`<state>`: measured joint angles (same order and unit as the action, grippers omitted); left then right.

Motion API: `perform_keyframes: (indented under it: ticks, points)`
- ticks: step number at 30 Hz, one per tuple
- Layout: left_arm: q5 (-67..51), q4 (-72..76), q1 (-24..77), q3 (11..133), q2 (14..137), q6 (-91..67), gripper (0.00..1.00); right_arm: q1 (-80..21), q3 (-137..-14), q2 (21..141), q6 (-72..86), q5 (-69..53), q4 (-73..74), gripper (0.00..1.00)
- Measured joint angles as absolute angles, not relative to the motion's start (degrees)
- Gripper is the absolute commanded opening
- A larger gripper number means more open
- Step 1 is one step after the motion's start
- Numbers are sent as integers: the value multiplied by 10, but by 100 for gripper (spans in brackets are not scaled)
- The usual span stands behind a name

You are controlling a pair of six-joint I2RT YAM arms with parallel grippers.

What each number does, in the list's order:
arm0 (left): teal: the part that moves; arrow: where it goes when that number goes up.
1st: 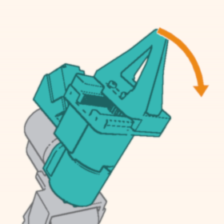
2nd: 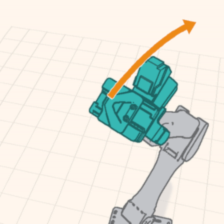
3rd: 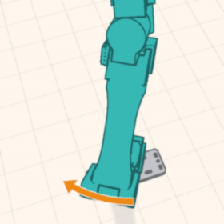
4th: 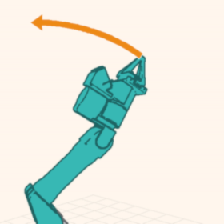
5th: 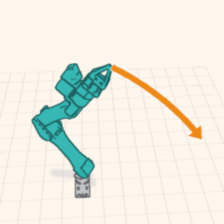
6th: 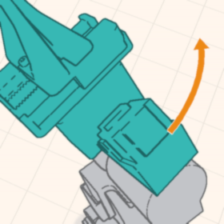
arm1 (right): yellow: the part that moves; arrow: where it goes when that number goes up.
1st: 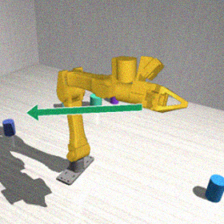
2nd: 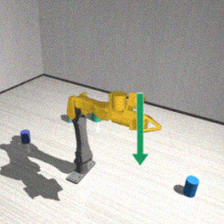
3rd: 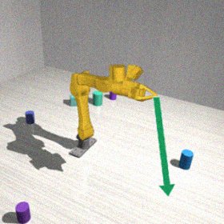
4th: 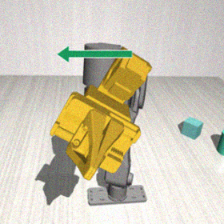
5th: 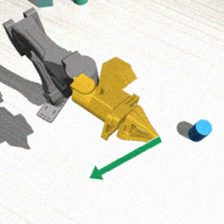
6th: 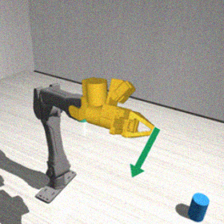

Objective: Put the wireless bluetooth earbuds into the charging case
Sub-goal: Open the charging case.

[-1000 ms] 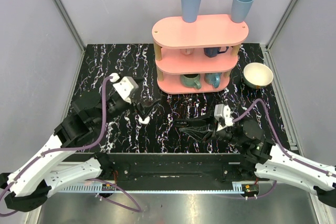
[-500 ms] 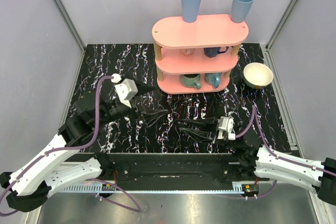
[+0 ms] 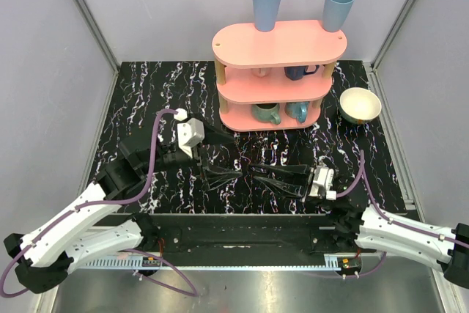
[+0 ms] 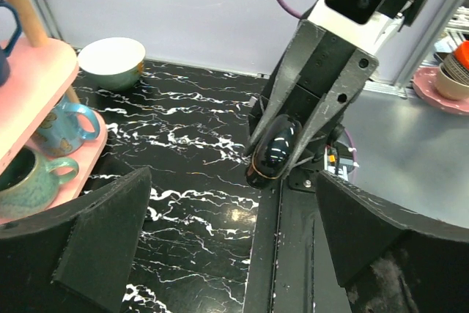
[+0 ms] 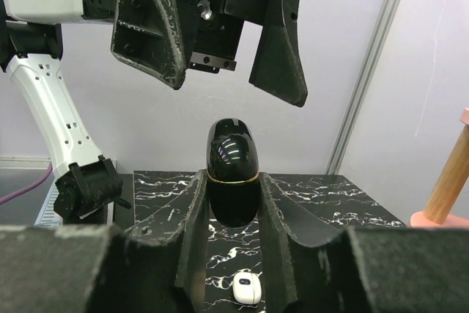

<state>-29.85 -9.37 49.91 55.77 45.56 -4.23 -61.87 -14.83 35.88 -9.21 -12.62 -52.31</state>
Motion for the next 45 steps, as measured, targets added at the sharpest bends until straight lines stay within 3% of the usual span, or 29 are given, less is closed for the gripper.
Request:
perform_keyframes:
  ticks: [26, 45]
  points:
    - [-331, -58, 500, 558, 524, -60, 99, -619, -164, 368, -92, -130, -506, 0]
    - [-290, -43, 509, 558, 530, -60, 99, -615, -166, 361, -92, -131, -480, 0]
